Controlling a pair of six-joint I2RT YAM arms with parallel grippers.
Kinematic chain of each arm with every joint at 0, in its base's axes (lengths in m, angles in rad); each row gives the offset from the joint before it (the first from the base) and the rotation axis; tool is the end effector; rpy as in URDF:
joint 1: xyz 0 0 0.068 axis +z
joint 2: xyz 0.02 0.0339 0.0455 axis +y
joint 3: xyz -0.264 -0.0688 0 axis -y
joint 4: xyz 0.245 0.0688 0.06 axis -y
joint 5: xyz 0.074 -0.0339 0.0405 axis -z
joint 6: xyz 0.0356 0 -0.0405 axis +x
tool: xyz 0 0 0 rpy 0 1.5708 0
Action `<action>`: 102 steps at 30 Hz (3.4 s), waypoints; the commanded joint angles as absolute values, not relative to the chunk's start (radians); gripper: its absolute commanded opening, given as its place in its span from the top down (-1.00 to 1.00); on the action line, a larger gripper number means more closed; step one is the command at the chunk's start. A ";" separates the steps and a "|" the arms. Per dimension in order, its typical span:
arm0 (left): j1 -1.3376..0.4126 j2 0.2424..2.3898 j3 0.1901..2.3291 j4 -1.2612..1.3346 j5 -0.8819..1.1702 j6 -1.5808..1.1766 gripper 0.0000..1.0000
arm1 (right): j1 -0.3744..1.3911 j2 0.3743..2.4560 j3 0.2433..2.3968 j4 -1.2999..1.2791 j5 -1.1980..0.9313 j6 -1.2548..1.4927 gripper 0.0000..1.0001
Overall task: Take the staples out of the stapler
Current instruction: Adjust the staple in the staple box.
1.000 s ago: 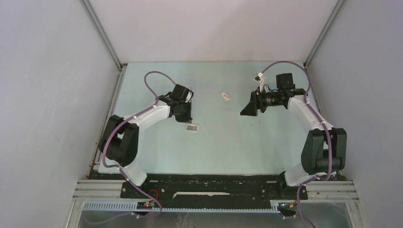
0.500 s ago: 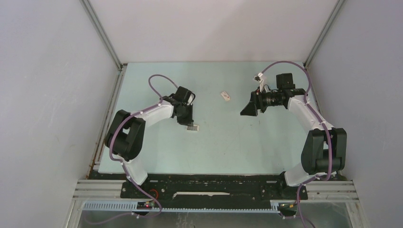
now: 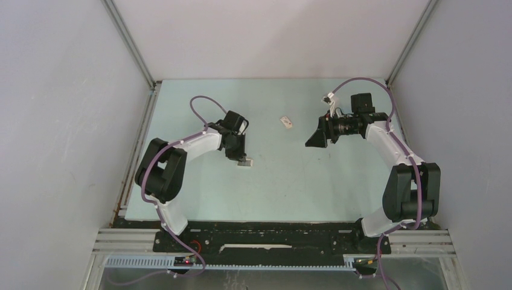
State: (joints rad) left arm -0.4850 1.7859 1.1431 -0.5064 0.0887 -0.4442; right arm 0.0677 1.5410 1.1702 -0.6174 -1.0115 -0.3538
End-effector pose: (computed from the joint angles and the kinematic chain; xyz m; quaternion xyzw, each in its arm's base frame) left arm 0.3110 -0.1675 0.1727 0.0292 0.9765 -0.1324 0.1674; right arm 0.3106 0.0513 0.2670 -0.3114 0.7903 0.4235 0.3148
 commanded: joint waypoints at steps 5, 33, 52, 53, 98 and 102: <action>-0.489 1.790 1.166 -0.501 0.087 -0.441 0.59 | 0.067 1.540 1.169 -0.614 -1.017 -0.360 -0.52; -0.492 1.708 1.222 -0.549 0.056 -0.451 0.50 | 0.067 1.533 1.170 -0.614 -1.021 -0.360 -0.53; -0.492 1.758 1.220 -0.505 0.118 -0.470 0.70 | 0.066 1.532 1.169 -0.614 -1.021 -0.360 -0.52; -0.492 1.768 1.220 -0.501 0.122 -0.470 0.69 | 0.068 1.532 1.169 -0.613 -1.021 -0.360 -0.52; -0.482 1.796 1.184 -0.528 0.046 -0.472 0.61 | 0.061 1.532 1.169 -0.613 -1.024 -0.360 -0.52; -0.482 1.785 1.184 -0.517 0.068 -0.467 0.63 | 0.061 1.532 1.170 -0.613 -1.023 -0.360 -0.53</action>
